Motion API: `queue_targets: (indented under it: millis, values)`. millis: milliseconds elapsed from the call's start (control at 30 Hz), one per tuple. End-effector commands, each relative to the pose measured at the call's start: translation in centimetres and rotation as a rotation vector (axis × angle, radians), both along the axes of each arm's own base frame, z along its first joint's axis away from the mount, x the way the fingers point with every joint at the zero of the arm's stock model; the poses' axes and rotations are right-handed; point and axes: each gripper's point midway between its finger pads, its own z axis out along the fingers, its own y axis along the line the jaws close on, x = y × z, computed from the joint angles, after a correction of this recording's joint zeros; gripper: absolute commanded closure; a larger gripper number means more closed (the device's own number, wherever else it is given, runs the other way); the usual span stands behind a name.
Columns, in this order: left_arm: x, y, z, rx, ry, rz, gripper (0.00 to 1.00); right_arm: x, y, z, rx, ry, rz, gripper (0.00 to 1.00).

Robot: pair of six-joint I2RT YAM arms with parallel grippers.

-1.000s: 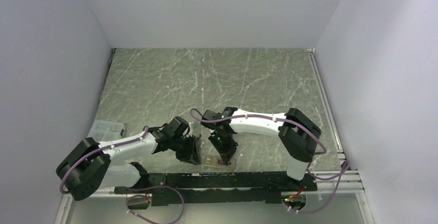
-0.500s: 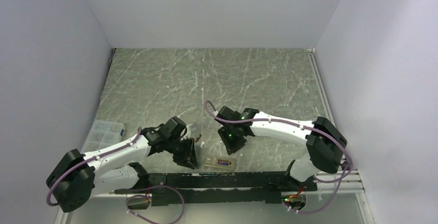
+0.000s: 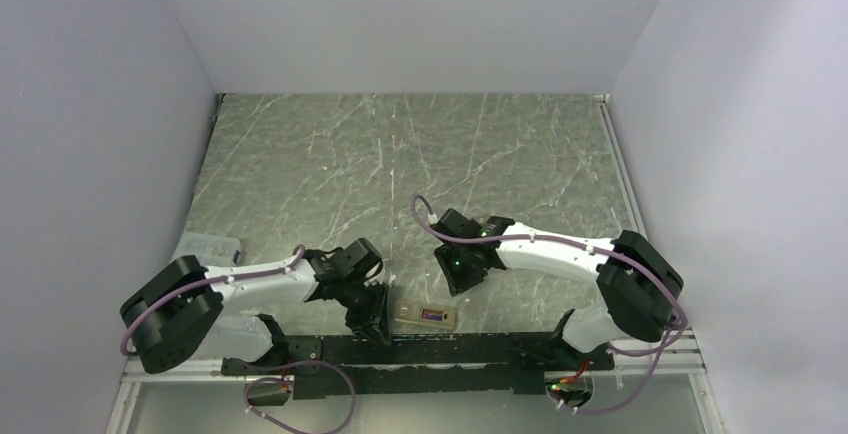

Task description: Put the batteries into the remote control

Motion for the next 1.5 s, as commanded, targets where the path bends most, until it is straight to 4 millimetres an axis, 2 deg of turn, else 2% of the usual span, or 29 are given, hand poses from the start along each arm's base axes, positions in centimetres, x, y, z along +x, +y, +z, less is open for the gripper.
queue_targets:
  millis: [0,267,733,1200,1467]
  values:
    - [1.1,-1.5,0.5,0.011,-0.043,0.000,0.76,1.3,0.8,0.0,0.042,-0.063,-0.003,0.74]
    - [2.6,-2.2,-0.2,0.063,-0.083,0.013,0.77,0.6,0.5,-1.1,0.048,-0.039,-0.002,0.80]
    - [4.1,-3.2,-1.5,0.111,-0.106,0.017,0.76,-0.8,0.6,-1.8,0.095,0.005,-0.008,0.84]
    - [7.1,-5.8,-2.1,0.143,-0.167,-0.012,0.76,-3.8,0.6,-2.0,0.176,0.038,-0.001,0.89]
    - [9.2,-7.7,-2.2,0.148,-0.205,-0.044,0.77,-4.6,0.9,-1.7,0.214,0.033,-0.011,0.89]
